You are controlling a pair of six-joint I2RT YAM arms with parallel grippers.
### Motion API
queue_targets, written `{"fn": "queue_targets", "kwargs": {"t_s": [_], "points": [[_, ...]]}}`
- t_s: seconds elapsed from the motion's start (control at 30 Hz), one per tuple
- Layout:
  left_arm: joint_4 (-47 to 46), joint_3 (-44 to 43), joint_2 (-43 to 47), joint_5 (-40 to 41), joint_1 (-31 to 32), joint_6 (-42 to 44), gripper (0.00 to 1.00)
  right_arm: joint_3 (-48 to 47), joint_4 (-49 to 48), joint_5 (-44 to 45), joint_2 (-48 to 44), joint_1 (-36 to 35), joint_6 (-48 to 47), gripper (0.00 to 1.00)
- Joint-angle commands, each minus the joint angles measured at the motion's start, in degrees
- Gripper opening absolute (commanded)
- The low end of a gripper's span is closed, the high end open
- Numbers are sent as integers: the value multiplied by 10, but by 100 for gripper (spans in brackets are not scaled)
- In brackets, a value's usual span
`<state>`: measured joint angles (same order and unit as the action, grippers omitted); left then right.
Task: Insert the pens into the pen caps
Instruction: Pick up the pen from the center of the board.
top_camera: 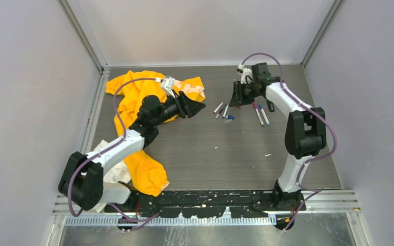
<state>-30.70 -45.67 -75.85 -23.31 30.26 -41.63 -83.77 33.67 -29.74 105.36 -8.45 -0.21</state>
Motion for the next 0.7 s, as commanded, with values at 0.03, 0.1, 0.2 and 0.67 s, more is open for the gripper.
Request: {"fn": "queue_targets", "kwargs": {"t_s": [0.03, 0.1, 0.2, 0.67], "points": [[7, 2, 29, 17, -5, 0, 56, -65, -17, 153, 60, -45, 113, 40], [7, 8, 35, 22, -6, -1, 56, -89, -5, 171, 85, -57, 128, 37], [7, 14, 42, 25, -6, -2, 56, -118, 11, 188, 118, -72, 136, 31], [-1, 21, 41, 27, -13, -5, 56, -154, 38, 235, 185, -102, 135, 27]]}}
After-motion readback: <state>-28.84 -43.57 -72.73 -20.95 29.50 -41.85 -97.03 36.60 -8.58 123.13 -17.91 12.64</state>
